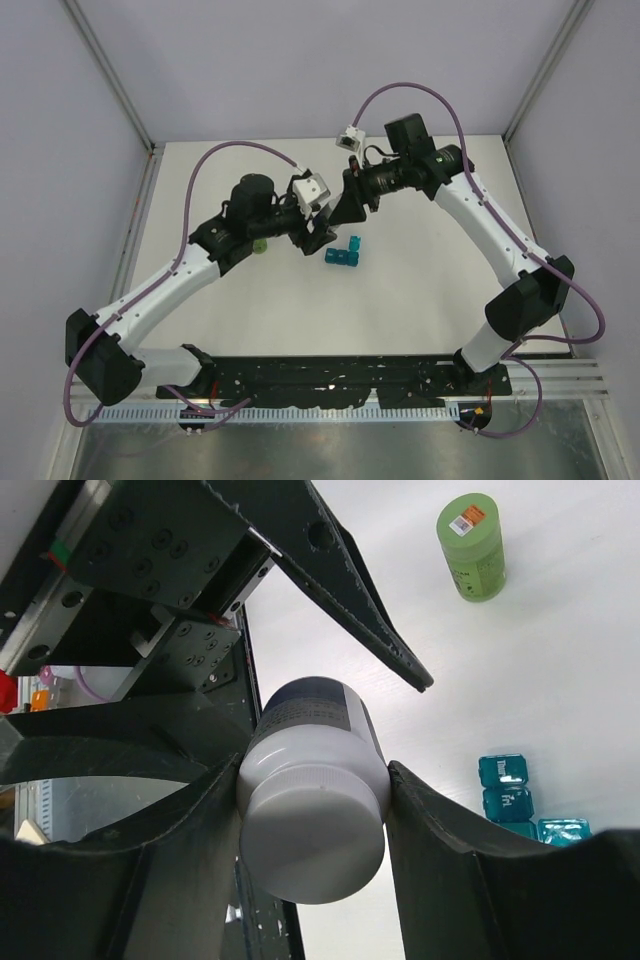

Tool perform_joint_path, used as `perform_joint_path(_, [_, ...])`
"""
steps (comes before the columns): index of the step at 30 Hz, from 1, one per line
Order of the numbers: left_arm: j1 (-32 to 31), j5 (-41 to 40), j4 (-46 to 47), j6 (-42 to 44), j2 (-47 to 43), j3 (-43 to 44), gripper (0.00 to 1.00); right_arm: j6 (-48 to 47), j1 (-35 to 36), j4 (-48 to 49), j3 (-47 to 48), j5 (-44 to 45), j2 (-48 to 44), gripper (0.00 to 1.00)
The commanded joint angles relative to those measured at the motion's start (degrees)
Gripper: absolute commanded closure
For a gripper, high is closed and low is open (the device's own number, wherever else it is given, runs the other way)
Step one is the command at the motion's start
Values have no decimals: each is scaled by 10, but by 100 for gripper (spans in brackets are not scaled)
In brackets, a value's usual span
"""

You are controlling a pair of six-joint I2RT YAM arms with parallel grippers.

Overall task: Sort the pills into containers
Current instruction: Unscrew the lid of the pill bottle.

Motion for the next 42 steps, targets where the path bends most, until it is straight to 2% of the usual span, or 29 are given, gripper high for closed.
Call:
perform_joint_path(1, [-6,-15,31,-10,8,7,26,10,0,23,-5,-16,-34,85])
perform_joint_path(5, [-7,-16,25,-11,11,13,49,9,0,25,-10,-16,-39,83])
perform_joint_path(7, [-7,-16,20,-9,12,13,81,9,0,26,-13,-15,-43,77])
perform_joint_path(8, [-7,-17,19,-7,9,13,94,10,0,25,-14,-15,-45,70])
perform_joint_path(9, [-7,-22,18,-7,7,9,100,8,0,26,-15,-9,-50,60])
perform_joint_path(10, [-7,-24,21,-4,5,3,100,8,0,25,-17,-5,-56,56])
perform_joint_path(11, [-8,-26,21,0,2,-2,100,8,-2,26,-18,3,-58,42])
perform_joint_path(13, [-7,-30,23,7,-9,-14,100,8,0,25,-19,13,-65,31])
perform_joint_path(15, [-7,-32,21,15,-15,-20,100,9,-1,25,-18,20,-72,24])
perform_joint_path(19, [-7,-34,10,31,-25,-23,100,15,-1,25,-13,28,-81,16])
perform_joint_path(27, [-7,-31,9,35,-30,-35,100,16,-2,24,-17,43,-82,19])
perform_joint_path(42, [-7,-7,11,26,-44,-45,100,15,-2,25,-14,38,-44,33])
